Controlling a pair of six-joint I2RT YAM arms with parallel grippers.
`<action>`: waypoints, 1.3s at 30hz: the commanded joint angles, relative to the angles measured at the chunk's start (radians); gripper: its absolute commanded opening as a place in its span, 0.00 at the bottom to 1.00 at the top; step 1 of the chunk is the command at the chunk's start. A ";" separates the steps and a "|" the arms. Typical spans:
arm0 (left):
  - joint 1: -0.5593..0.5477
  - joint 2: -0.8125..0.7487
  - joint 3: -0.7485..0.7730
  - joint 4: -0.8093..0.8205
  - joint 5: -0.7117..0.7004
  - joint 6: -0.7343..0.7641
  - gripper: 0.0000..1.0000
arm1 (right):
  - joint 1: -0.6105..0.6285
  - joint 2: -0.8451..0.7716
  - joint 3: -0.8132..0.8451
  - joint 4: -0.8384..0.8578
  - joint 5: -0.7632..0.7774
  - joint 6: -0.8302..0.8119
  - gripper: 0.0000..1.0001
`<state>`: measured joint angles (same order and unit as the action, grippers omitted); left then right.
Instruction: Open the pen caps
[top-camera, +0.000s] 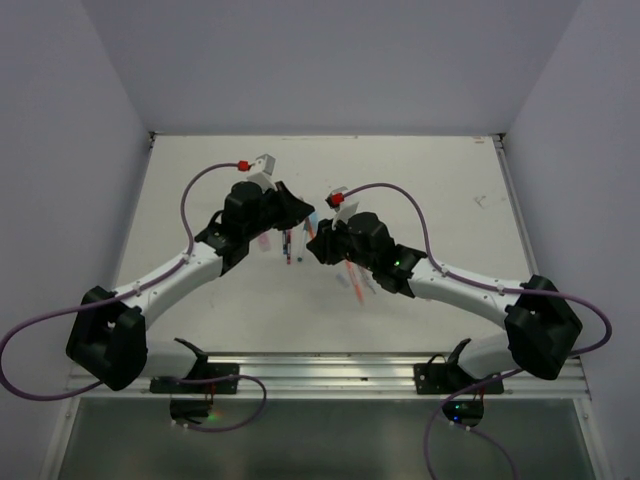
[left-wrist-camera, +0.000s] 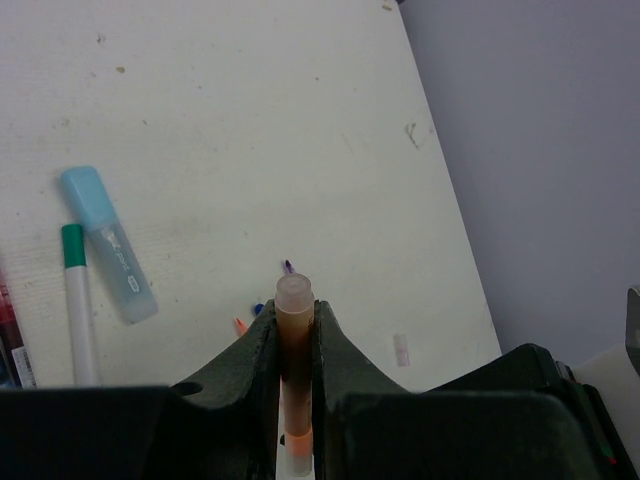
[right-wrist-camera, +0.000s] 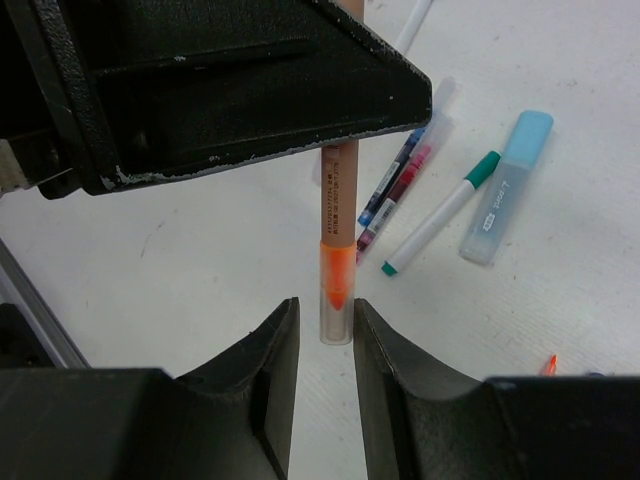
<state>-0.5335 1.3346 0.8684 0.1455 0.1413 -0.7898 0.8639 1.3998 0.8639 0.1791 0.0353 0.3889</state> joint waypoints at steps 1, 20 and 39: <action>-0.013 -0.029 -0.003 0.060 -0.005 0.011 0.00 | 0.004 -0.005 0.029 0.031 0.023 -0.018 0.32; -0.022 -0.054 0.040 0.072 -0.083 -0.025 0.00 | 0.004 0.011 0.018 0.017 0.041 -0.031 0.00; 0.087 -0.034 0.434 0.164 -0.289 0.044 0.00 | 0.006 -0.027 -0.193 -0.026 0.002 -0.016 0.00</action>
<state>-0.5377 1.3403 1.1095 -0.0212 0.0666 -0.7742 0.8463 1.3403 0.7944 0.4465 0.0963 0.3588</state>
